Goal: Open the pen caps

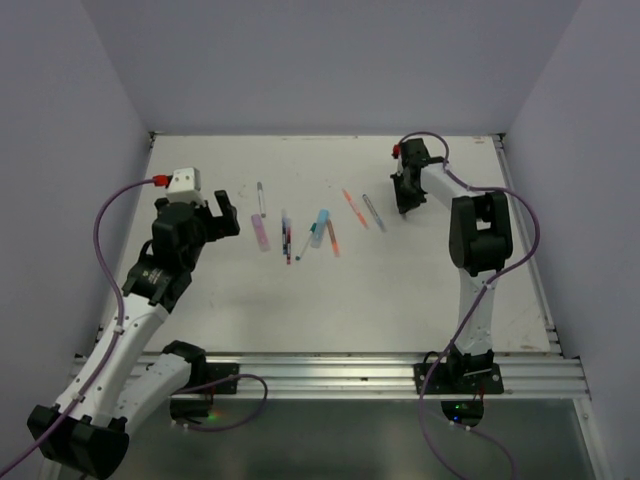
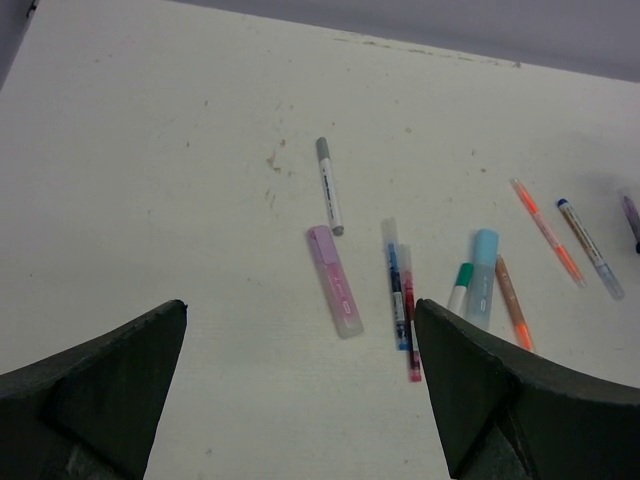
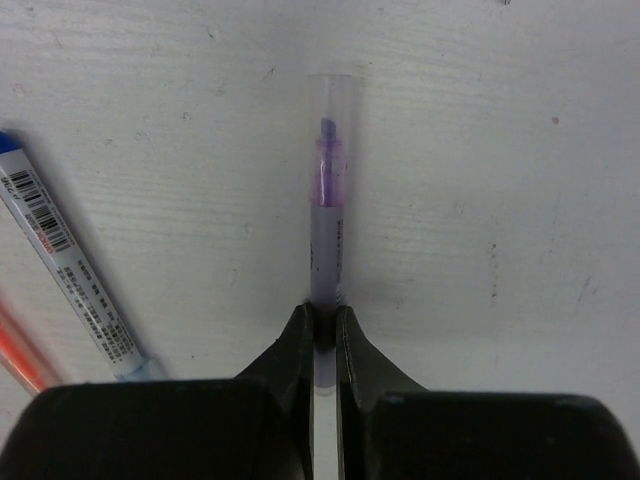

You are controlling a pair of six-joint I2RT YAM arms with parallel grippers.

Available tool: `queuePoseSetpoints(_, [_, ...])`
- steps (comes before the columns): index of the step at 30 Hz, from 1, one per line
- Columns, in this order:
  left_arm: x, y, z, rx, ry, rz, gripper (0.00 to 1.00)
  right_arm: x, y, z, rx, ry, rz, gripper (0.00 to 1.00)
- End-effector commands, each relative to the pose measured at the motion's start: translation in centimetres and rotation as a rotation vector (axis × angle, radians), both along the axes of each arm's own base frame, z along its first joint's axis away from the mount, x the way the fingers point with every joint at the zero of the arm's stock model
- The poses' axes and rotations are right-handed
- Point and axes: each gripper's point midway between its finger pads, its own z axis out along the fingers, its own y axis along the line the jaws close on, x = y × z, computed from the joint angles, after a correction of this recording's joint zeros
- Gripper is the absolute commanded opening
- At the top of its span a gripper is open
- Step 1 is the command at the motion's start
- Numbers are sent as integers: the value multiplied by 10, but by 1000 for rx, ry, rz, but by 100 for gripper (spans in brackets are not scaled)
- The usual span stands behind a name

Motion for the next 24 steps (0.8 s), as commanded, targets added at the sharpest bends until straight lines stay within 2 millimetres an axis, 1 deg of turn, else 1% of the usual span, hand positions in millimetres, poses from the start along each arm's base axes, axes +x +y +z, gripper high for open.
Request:
queuePoseSetpoints(1, [7,-6,5,-15,-34,-23,100,-3,-1,11,-34,-5,23,0])
queuePoseSetpoints(2, [8,-9,8,-29,-37,-30,100,-3,2,19,-43,-21,33,0])
queuePoseSetpoints(3, [9,-17,6,-59,-25,-58,100,-5,5,41,-45,-63,41,0])
queuePoseSetpoints(4, [10,-21,8,-74,-23,-74,100,-7,16,53,-54,-93,68,0])
queuePoseSetpoints(5, [11,-26,15,-109,-30,-85,100,-12,24,57,-53,-117,88,0])
queuePoseSetpoints(6, [13,-34,15,-130,-15,-113,100,-15,31,70,-41,-158,103,0])
queuePoseSetpoints(7, [14,-38,19,-146,-13,-126,100,-21,48,97,-19,-229,136,0])
queuePoseSetpoints(8, [15,-43,21,-182,-1,-133,100,-28,60,103,11,-264,153,0])
queuePoseSetpoints(9, [18,-51,28,-213,2,-156,99,-33,70,112,36,-297,170,0])
queuePoseSetpoints(10, [19,-55,32,-240,7,-164,99,-42,90,138,75,-367,209,0])
queuePoseSetpoints(11, [21,-63,38,-288,2,-186,98,-49,104,141,116,-397,237,0])
queuePoseSetpoints(12, [24,-69,39,-311,6,-205,97,-56,117,148,142,-423,263,0])
queuePoseSetpoints(13, [28,-75,50,-338,-21,-226,96,-67,137,159,176,-459,304,0])
queuePoseSetpoints(14, [30,-80,54,-360,-27,-242,95,-71,151,184,233,-539,318,0])
queuePoseSetpoints(15, [32,-89,54,-400,-13,-269,95,-83,160,183,271,-542,344,0])
queuePoseSetpoints(16, [36,-93,61,-424,-29,-280,94,-93,175,191,313,-568,371,0])
queuePoseSetpoints(17, [38,-100,65,-454,-33,-288,94,-101,185,205,380,-618,379,0])
queuePoseSetpoints(18, [43,-105,61,-461,-28,-286,94,-107,192,211,411,-639,390,0])
queuePoseSetpoints(19, [43,-115,66,-473,-44,-308,93,-119,207,215,463,-646,432,0])
queuePoseSetpoints(20, [44,-120,67,-481,-47,-312,93,-125,215,219,506,-670,437,0])
queuePoseSetpoints(21, [47,-124,65,-489,-45,-301,93,-130,220,228,537,-695,446,0])
queuePoseSetpoints(22, [49,-129,71,-499,-69,-311,90,-139,229,231,559,-700,473,0])
queuePoseSetpoints(23, [48,-137,71,-505,-70,-326,89,-143,233,232,567,-702,480,0])
queuePoseSetpoints(24, [48,-140,70,-514,-66,-326,86,-146,236,231,568,-700,489,0])
